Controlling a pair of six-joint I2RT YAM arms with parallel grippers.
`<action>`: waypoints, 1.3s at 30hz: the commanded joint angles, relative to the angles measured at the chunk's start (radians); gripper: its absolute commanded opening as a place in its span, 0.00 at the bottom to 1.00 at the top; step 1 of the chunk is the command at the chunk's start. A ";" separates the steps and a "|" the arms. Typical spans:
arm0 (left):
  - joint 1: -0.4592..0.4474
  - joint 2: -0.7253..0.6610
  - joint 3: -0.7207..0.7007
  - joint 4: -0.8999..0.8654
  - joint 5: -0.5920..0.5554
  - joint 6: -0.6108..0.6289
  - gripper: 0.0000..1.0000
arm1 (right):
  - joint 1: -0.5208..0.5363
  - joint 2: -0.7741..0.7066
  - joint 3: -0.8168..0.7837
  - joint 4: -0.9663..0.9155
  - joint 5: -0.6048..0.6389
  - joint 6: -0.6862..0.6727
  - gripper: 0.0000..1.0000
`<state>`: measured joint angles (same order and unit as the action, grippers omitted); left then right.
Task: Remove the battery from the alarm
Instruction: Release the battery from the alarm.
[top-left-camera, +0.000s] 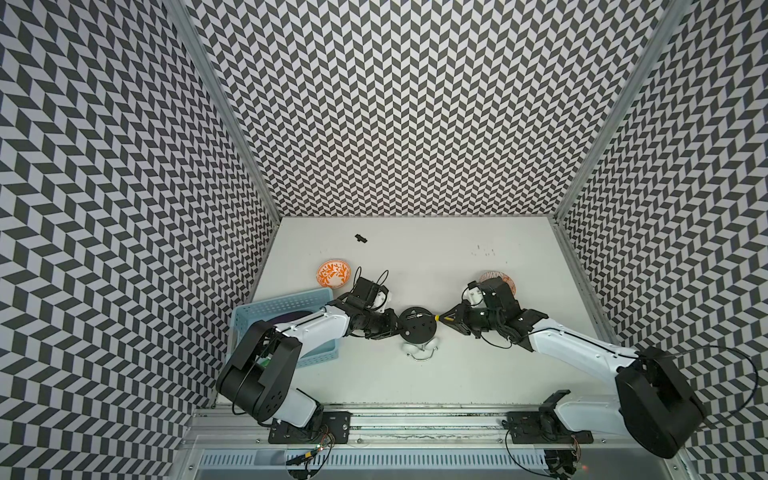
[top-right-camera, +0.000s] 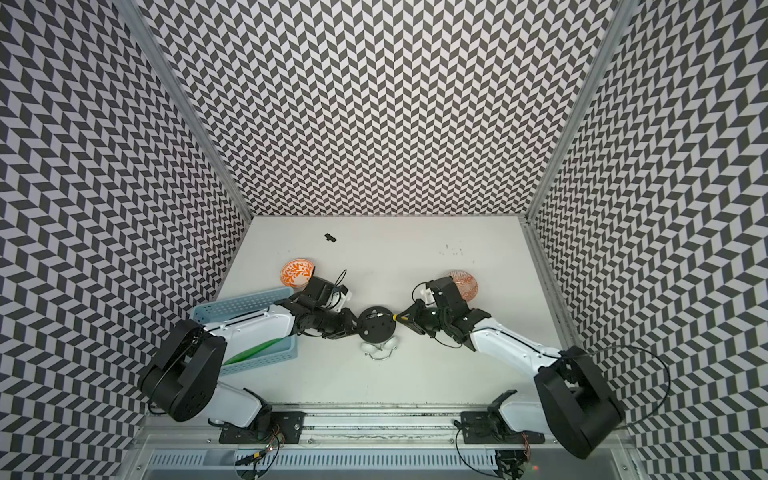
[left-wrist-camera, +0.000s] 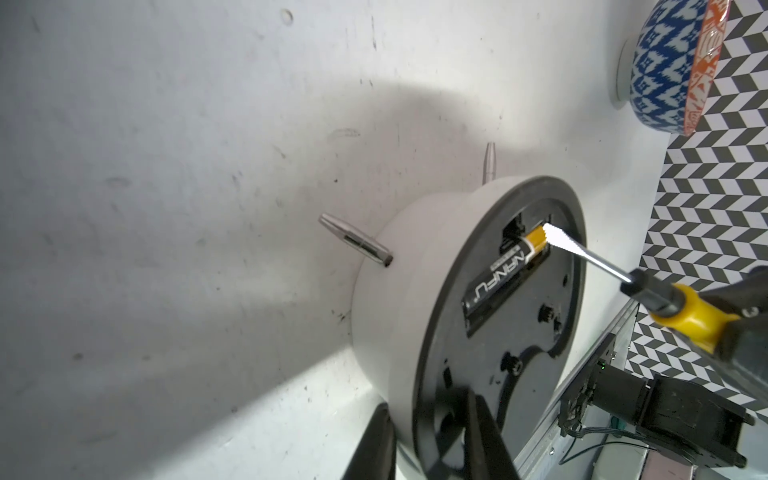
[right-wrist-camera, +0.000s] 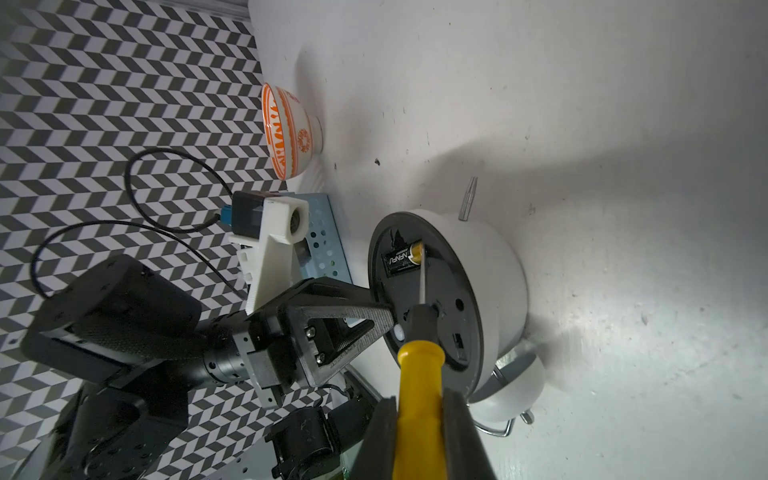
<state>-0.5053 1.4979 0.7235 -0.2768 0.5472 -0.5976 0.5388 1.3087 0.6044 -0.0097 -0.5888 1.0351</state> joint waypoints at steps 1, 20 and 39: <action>-0.026 0.022 0.032 -0.036 -0.087 0.097 0.21 | -0.018 0.008 -0.048 0.196 -0.332 -0.033 0.00; -0.026 -0.024 0.135 -0.181 -0.255 0.171 0.39 | -0.184 -0.029 0.021 0.077 -0.517 -0.258 0.00; -0.053 0.001 0.242 -0.176 -0.259 0.127 0.56 | -0.122 -0.010 0.226 -0.390 -0.062 -0.391 0.00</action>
<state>-0.5499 1.4963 0.9394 -0.4805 0.2615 -0.4553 0.3721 1.2911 0.7979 -0.4095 -0.7280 0.6079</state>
